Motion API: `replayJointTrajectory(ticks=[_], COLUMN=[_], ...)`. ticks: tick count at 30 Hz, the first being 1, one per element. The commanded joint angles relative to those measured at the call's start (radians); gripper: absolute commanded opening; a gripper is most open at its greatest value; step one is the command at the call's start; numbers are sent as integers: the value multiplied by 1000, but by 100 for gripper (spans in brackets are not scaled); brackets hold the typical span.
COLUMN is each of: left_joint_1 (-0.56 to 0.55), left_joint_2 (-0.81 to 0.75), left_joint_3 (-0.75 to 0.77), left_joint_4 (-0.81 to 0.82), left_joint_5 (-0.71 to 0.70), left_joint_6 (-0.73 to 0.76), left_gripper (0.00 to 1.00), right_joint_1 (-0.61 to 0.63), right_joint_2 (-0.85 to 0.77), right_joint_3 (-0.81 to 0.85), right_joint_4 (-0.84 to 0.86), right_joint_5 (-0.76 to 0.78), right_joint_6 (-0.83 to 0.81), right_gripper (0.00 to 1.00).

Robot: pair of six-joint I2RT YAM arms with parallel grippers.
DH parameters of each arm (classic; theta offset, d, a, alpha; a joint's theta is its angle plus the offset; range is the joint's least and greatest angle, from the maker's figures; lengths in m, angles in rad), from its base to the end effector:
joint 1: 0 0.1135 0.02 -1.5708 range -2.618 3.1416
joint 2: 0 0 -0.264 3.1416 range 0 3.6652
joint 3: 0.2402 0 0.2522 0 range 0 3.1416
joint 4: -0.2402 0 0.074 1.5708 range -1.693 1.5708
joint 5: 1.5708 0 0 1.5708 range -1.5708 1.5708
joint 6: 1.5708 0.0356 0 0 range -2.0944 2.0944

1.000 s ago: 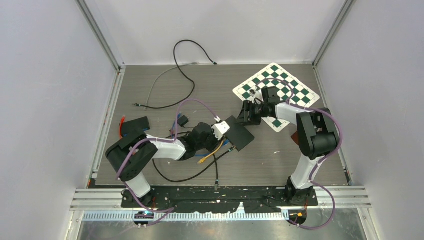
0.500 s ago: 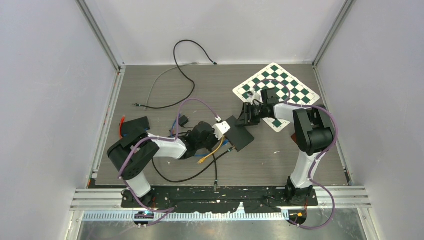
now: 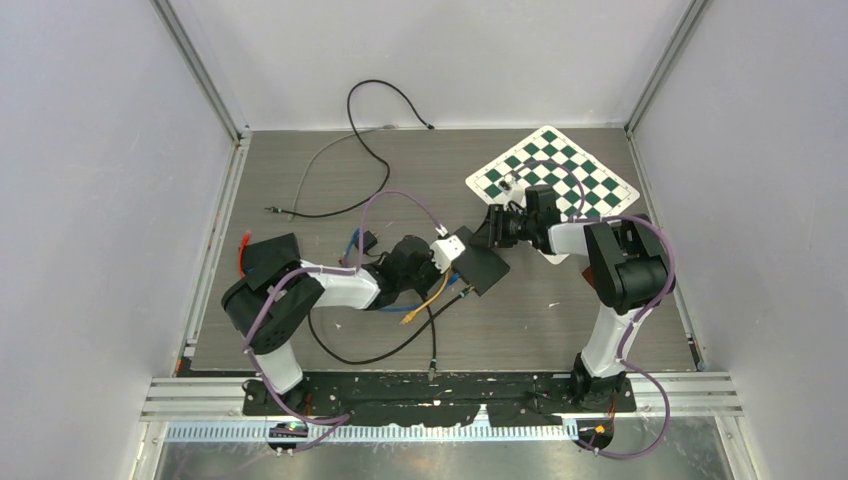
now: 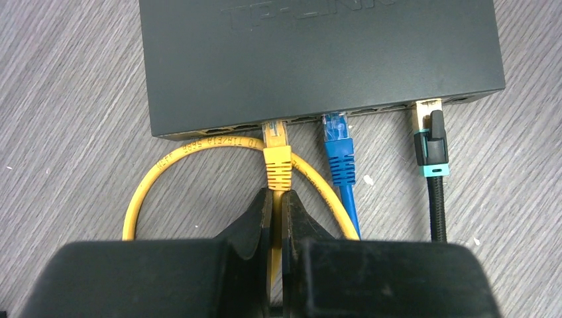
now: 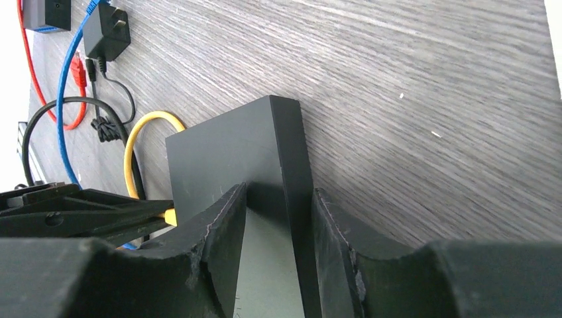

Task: Insert the plug into the switch port
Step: Insert the connector into the switch port.

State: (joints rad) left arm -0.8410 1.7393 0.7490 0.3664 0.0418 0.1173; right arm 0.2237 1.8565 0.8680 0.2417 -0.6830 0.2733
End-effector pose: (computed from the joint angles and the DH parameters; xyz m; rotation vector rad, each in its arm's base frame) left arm 0.2241 -0.2527 0.1378 1.0495 1.9683 -0.4481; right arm 0.3400 0.1004 0.1262 -0.3005 2.3113 1.0410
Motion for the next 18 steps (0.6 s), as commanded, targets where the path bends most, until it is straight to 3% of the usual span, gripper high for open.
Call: replayJointTrajectory(ticks=[1,6,14,17,18], left_joint_1=[14,50,64,66,66], left_joint_2=[22,-17,-67,-106,-122], left_joint_3=[77,119,92,68,67], left_joint_4=[96,-13,-56,-49,-56], left_joint_5=[-19,-32,-15,-19,-22], left_joint_6=[30,22,-9,-16,-19], left_gripper=[0,4,41,49,59], right_joint_1=[144,119,100,100,100], right_joint_2=[28,7,1,-47,-74], right_joint_3=[-92,38,391,435,439], right_joint_4=[-172,-251,-550,-628,-640], right_joint_5=[-165,-96,121,251,273], right_joint_6=[101,106,36,22,19], right_gripper=[46,56,72,74,74])
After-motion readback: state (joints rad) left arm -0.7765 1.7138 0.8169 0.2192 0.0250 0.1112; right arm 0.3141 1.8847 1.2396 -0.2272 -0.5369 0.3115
